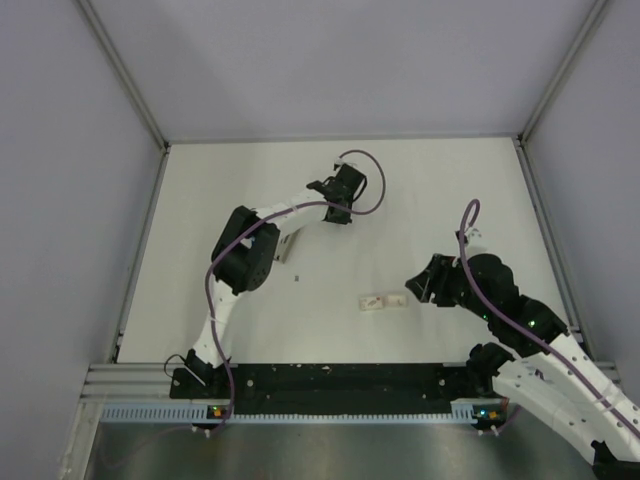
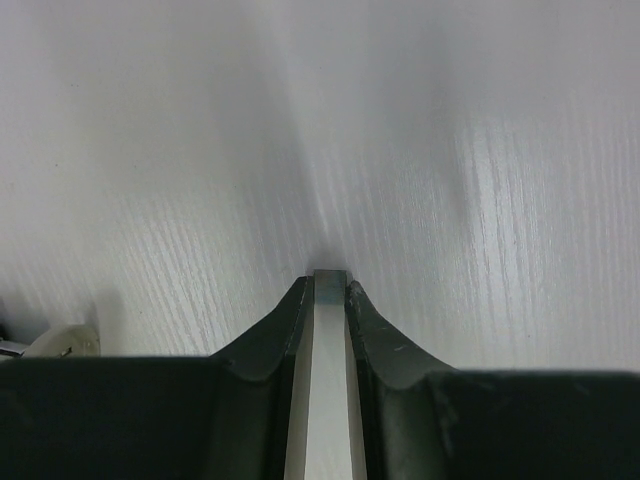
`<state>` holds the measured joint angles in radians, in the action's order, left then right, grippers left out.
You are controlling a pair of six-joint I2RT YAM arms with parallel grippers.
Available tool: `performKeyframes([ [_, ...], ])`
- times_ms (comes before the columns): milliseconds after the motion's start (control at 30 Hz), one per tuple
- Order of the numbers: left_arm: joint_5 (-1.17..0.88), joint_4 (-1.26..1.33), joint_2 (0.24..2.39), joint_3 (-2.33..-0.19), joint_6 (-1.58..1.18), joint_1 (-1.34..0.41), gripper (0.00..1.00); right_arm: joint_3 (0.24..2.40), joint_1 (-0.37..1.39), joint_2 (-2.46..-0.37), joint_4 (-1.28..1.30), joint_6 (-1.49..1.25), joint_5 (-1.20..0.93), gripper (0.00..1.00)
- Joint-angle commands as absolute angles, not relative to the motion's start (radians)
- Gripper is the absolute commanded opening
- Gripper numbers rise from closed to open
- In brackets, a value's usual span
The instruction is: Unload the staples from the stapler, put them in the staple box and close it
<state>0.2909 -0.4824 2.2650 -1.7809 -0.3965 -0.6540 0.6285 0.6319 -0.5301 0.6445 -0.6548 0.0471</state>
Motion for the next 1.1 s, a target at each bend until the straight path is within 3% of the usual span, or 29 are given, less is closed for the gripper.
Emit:
performKeyframes([
  [0, 0.247, -0.509, 2.162, -1.753, -0.307, -0.676, 0.11, 0.673, 0.624, -0.519, 0.656, -0.626, 0.047, 0.55],
  [467, 0.1, -0.494, 1.804, -1.456, -0.147, -0.839, 0.09, 0.847, 0.624, -0.459, 0.885, -0.554, 0.071, 0.55],
  [1067, -0.097, -0.285, 1.698, -1.23, -0.028, -1.061, 0.06, 0.989, 0.624, -0.476, 1.042, -0.569, 0.005, 0.56],
])
